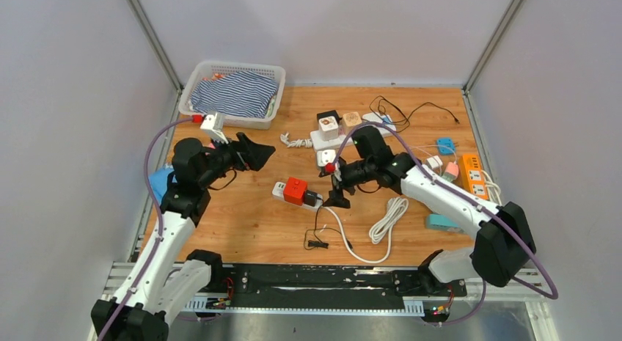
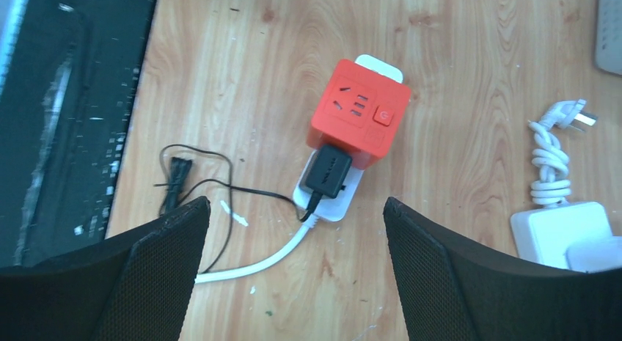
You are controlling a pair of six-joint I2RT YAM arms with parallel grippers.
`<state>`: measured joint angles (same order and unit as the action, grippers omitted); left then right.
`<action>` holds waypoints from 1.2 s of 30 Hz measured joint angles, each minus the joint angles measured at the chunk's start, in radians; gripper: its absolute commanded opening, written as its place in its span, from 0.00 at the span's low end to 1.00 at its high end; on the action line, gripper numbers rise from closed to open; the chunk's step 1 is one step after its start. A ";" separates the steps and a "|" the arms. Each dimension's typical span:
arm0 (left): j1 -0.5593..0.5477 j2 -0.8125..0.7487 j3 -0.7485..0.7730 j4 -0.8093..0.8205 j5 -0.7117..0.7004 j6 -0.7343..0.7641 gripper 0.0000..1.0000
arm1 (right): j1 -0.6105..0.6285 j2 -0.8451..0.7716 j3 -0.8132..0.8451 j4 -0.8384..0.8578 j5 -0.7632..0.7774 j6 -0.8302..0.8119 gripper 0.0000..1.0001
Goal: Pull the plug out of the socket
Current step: Remove the plug from the socket.
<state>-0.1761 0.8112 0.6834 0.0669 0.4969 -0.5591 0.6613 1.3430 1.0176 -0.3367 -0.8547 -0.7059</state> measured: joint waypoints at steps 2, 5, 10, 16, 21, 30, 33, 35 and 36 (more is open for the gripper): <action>-0.018 -0.003 0.024 -0.126 -0.081 0.096 1.00 | 0.039 0.027 0.001 0.034 0.075 0.006 0.88; -0.033 -0.068 0.025 -0.252 -0.180 0.208 1.00 | 0.085 0.093 0.019 0.053 0.179 0.036 0.84; -0.034 -0.127 0.025 -0.335 -0.257 0.289 1.00 | 0.126 0.180 0.051 0.061 0.288 0.085 0.78; -0.035 -0.079 0.025 -0.393 -0.266 0.314 1.00 | 0.151 0.235 0.073 0.068 0.368 0.126 0.74; -0.035 -0.077 0.025 -0.410 -0.266 0.320 1.00 | 0.164 0.286 0.090 0.075 0.408 0.165 0.68; -0.035 -0.077 0.025 -0.413 -0.266 0.321 1.00 | 0.176 0.334 0.102 0.076 0.433 0.198 0.62; -0.035 -0.077 0.025 -0.413 -0.266 0.321 1.00 | 0.182 0.342 0.104 0.077 0.438 0.202 0.59; -0.035 -0.077 0.025 -0.413 -0.266 0.320 1.00 | 0.185 0.346 0.104 0.077 0.442 0.204 0.55; -0.035 -0.077 0.025 -0.413 -0.266 0.321 1.00 | 0.187 0.347 0.105 0.077 0.444 0.206 0.53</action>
<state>-0.2111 0.7338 0.7082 -0.3462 0.2314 -0.2382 0.8486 1.6901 1.1221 -0.2596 -0.4103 -0.5003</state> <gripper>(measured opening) 0.997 0.584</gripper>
